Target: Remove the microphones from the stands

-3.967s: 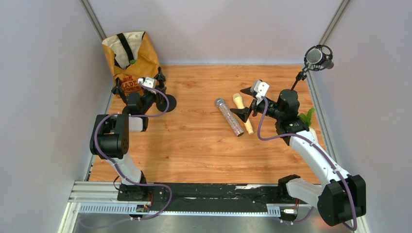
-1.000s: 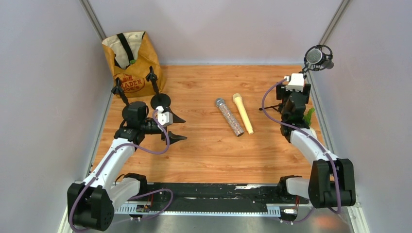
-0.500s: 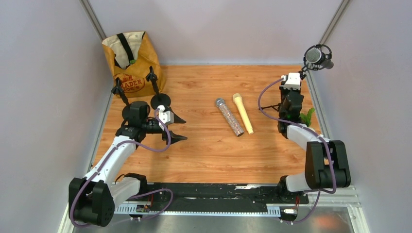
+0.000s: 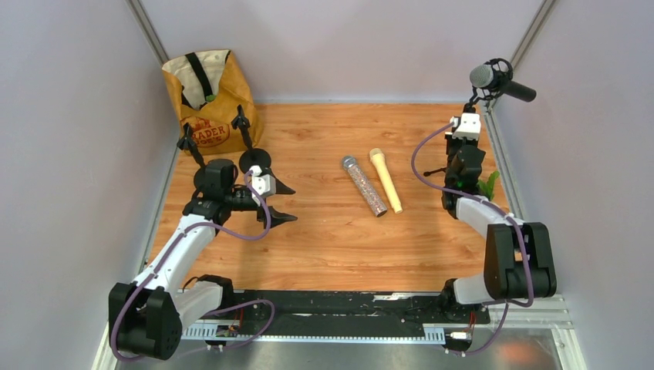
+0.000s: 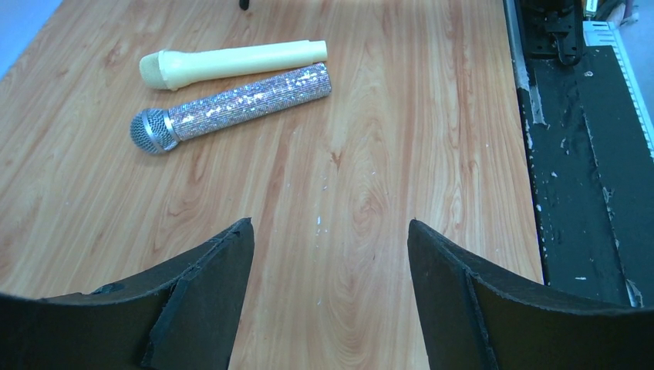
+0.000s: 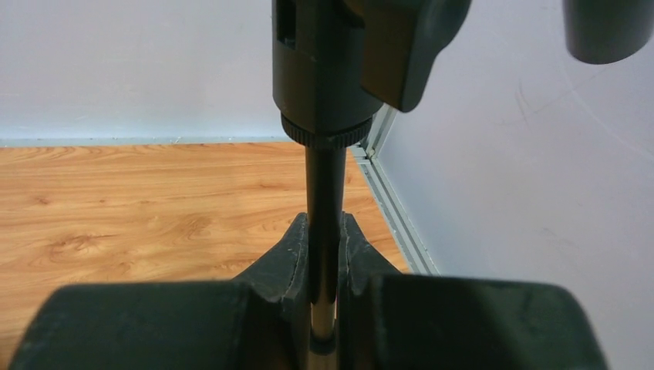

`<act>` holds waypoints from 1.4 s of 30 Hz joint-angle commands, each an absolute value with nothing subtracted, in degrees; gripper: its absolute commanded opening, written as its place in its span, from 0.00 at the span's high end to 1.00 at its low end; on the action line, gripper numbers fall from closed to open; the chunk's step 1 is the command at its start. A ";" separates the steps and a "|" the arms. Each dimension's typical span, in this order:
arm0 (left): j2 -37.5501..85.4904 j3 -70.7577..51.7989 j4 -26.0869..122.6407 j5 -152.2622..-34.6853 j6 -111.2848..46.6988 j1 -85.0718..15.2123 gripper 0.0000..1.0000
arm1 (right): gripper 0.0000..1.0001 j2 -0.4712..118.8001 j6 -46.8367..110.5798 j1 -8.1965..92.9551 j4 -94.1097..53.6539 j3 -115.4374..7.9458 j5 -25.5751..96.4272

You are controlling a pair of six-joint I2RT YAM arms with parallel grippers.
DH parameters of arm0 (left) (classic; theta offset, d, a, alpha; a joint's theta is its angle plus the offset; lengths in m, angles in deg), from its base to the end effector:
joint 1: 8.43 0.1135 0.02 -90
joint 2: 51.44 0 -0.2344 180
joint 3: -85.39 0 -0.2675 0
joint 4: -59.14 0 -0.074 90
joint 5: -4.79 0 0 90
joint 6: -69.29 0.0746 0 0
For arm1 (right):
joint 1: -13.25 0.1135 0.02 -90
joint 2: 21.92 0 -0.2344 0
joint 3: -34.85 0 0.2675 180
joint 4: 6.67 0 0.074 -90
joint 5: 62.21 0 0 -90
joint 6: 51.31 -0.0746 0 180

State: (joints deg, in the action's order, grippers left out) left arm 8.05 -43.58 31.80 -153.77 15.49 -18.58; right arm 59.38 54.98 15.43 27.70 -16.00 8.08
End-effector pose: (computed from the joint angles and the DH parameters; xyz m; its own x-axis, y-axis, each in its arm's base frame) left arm 0.2316 -0.1120 0.2169 0.0123 0.2171 -0.9761 0.9917 0.1221 0.0396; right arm 0.3597 -0.0115 0.2195 -0.0187 -0.2650 -0.9641 0.3075 0.9160 -0.2577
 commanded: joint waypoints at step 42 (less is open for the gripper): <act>0.07 -35.33 9.81 -155.08 32.02 -9.86 0.19 | 1.00 41.44 26.38 39.61 25.36 -23.11 71.12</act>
State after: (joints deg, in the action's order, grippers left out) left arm 2.32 -37.53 19.28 -151.38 24.30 -13.86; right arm 38.77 29.74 36.41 11.61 -22.69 72.34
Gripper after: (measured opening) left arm 0.806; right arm 0.110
